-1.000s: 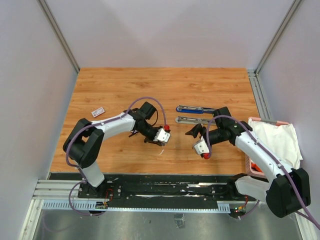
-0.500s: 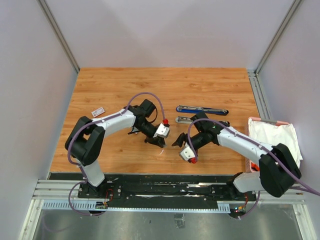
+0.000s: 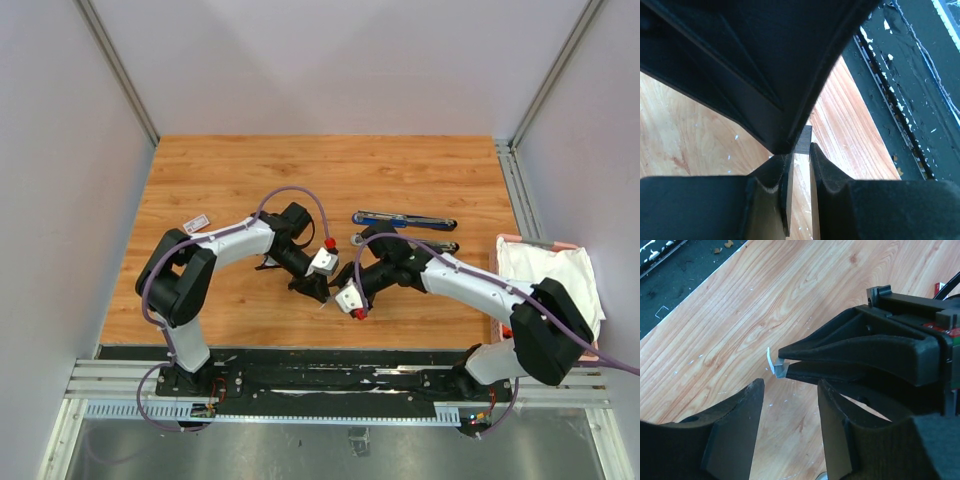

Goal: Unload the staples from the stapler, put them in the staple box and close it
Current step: Pick up the staple from the center of the board.

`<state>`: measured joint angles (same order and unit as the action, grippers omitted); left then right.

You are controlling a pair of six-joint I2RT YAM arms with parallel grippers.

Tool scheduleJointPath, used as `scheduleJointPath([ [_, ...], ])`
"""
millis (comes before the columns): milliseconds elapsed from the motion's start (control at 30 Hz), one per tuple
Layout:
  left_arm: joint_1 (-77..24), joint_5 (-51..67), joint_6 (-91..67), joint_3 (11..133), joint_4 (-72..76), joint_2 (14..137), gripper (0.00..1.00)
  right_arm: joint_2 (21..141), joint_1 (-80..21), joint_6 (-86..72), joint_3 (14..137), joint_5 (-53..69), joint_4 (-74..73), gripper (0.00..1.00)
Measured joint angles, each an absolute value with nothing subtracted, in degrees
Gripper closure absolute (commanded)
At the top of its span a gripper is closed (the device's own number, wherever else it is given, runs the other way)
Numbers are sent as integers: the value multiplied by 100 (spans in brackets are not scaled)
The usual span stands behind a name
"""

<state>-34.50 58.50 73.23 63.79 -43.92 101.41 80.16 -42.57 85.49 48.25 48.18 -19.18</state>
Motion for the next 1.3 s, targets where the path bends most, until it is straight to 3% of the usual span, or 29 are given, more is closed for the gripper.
scheduleJointPath([
  [167,-3446,5909,7349,6420,-4545,10195,81,8018,-4377,8315,4799,4757,-1717,58],
  [533,-3430,5988,7426,6473,-4692,10197,81,8055,-4506,8335,4659,4724,-1667,59],
  [1300,-3393,6036,7721,6646,-5092,10335,81,8169,-4803,7813,4512,4377,-1070,78],
])
